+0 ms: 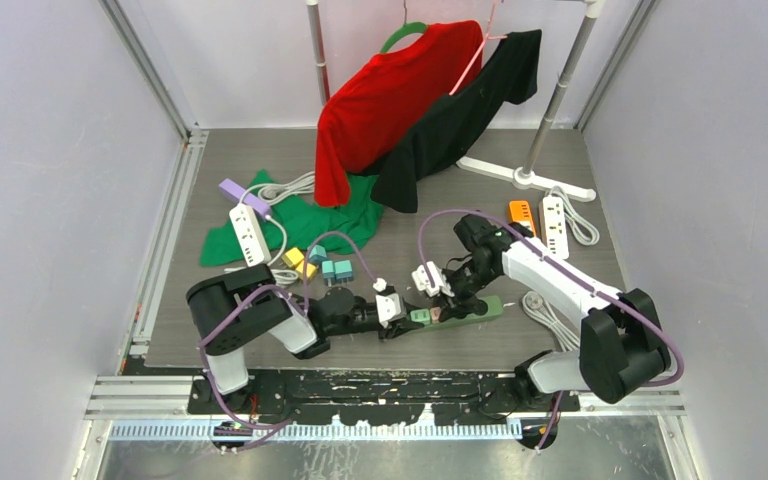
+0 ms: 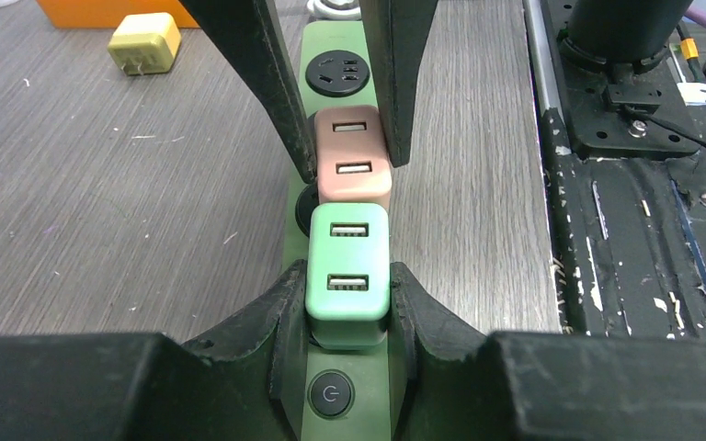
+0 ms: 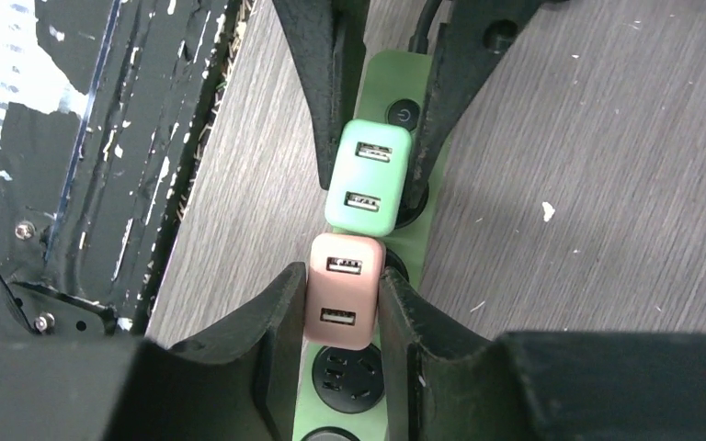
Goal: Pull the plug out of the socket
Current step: Remove the plug from the socket.
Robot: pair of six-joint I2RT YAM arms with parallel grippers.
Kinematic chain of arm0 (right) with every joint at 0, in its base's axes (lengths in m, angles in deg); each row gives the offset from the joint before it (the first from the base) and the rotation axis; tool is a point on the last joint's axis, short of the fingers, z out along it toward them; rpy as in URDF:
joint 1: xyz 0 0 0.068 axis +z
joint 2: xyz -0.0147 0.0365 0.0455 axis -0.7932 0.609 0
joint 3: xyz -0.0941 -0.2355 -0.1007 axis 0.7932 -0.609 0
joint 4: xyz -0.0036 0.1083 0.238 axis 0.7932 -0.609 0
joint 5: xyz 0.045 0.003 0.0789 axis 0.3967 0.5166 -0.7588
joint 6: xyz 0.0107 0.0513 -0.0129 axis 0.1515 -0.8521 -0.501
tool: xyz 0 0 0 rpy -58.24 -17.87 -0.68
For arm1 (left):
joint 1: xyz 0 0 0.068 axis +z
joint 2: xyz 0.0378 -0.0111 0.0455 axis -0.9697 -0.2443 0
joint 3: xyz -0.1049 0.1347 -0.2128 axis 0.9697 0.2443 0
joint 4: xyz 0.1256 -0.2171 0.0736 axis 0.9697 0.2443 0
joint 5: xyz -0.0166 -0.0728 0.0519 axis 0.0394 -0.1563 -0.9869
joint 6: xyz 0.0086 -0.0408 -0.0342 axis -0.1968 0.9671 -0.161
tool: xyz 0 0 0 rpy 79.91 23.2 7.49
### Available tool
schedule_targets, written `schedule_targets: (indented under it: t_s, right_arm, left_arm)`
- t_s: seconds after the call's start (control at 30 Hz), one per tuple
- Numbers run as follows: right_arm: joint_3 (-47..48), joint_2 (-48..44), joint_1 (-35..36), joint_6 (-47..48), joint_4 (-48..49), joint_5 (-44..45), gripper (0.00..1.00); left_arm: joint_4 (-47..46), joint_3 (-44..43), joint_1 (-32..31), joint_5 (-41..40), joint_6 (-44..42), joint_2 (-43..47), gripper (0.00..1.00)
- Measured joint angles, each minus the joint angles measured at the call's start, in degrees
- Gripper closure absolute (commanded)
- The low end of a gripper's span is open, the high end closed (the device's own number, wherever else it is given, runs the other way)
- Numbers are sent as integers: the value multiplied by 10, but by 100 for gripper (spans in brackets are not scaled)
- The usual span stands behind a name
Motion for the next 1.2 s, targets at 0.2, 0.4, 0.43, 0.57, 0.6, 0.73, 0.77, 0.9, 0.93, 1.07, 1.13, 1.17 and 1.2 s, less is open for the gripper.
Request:
schedule_targets:
  t_s: [0.2, 0.4, 0.43, 0.57, 0.6, 0.73, 0.77, 0.9, 0.93, 1.07, 1.13, 1.17, 1.2]
  right_arm:
    - [1, 0, 21, -100, 42, 33, 99]
    - [1, 0, -14, -184, 70, 24, 99]
    - [1, 0, -24, -185, 71, 17, 99]
    - [2, -2, -46, -121, 47, -6, 99]
    - [2, -2, -48, -90, 30, -13, 99]
    - [2, -2, -38, 7, -22, -31, 99]
    - [2, -2, -29, 13, -23, -31, 99]
    - [2, -4, 4, -28, -4, -8, 99]
    - [2, -5, 8, -49, 4, -1, 99]
    - [3, -6, 11, -130, 34, 15, 99]
    - [3, -9, 4, -156, 43, 16, 99]
    - [3, -10, -5, -163, 46, 11, 99]
    - [4, -13, -17, -168, 49, 4, 99]
  left_arm:
    - [3, 1, 1, -1, 1, 0, 100]
    - [6, -3, 2, -10, -2, 0, 100]
    - [6, -4, 2, -11, -2, 0, 100]
    - [8, -9, 4, -13, -4, 0, 100]
    - [8, -9, 4, -12, -4, 0, 100]
    - [8, -9, -2, -3, -2, 0, 100]
    - [9, -8, -2, 0, -2, 0, 100]
    - [9, -4, -2, 9, 1, 0, 100]
    - [10, -4, -1, 9, 2, 0, 100]
    - [13, -4, 1, 5, 8, 0, 100]
    - [15, -5, 1, 3, 9, 0, 100]
    - [18, -6, 0, 0, 9, 0, 100]
    - [22, -8, 0, -1, 9, 0, 100]
